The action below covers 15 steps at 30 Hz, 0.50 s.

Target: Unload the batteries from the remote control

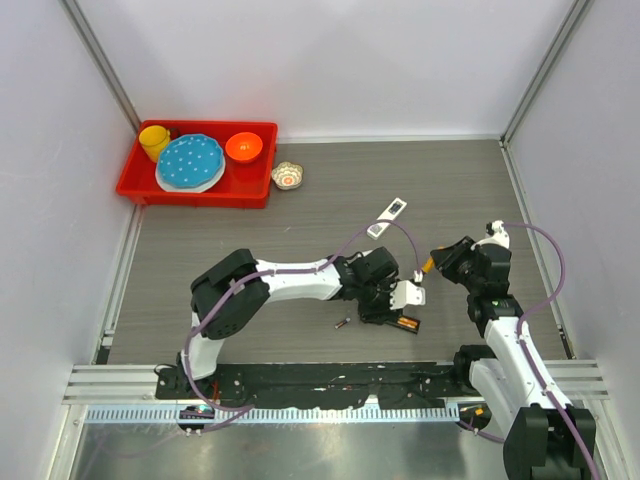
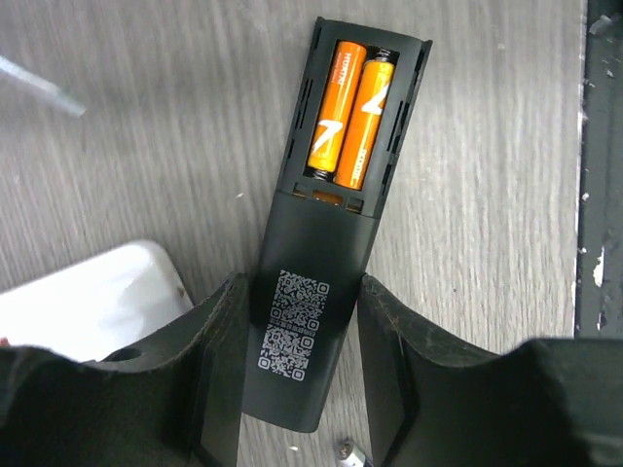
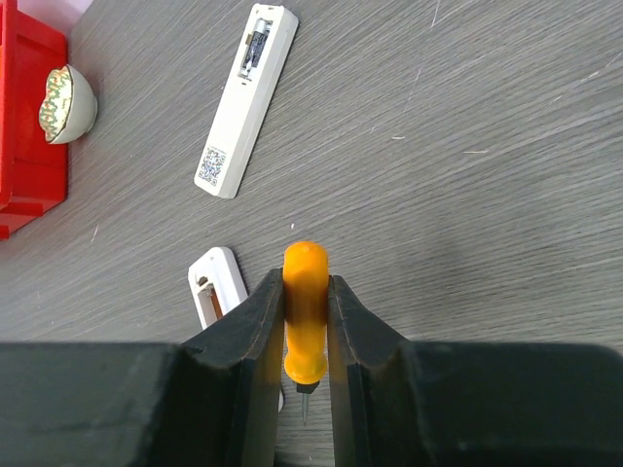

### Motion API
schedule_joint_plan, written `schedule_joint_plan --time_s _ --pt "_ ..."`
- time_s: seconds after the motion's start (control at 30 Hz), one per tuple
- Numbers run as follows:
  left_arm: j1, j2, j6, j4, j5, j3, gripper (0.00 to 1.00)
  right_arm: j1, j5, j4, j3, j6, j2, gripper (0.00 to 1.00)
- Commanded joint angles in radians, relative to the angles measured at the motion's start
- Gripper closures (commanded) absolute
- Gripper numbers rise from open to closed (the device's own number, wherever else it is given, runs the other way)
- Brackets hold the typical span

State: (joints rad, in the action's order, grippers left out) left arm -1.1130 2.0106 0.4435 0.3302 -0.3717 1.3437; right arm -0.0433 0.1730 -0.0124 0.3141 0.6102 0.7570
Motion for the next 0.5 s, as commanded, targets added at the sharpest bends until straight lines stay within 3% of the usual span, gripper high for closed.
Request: schedule_joint_plan --time_s 0.0,0.27,0.47 --pt "0.044 -0.003 -0.179 0.046 0.27 -0.092 0.66 -0.006 0.017 0.022 0.045 -0.006 -0.021 0.99" --pt "0.044 -0.049 -0.304 -0.003 0.459 -0.196 0.64 -0.006 0.028 0.019 0.048 -0.004 -0.025 0.99" --pt "0.044 -0.119 -0.377 -0.028 0.502 -0.265 0.61 -0.006 0.034 0.02 0.045 -0.001 -0.025 0.99"
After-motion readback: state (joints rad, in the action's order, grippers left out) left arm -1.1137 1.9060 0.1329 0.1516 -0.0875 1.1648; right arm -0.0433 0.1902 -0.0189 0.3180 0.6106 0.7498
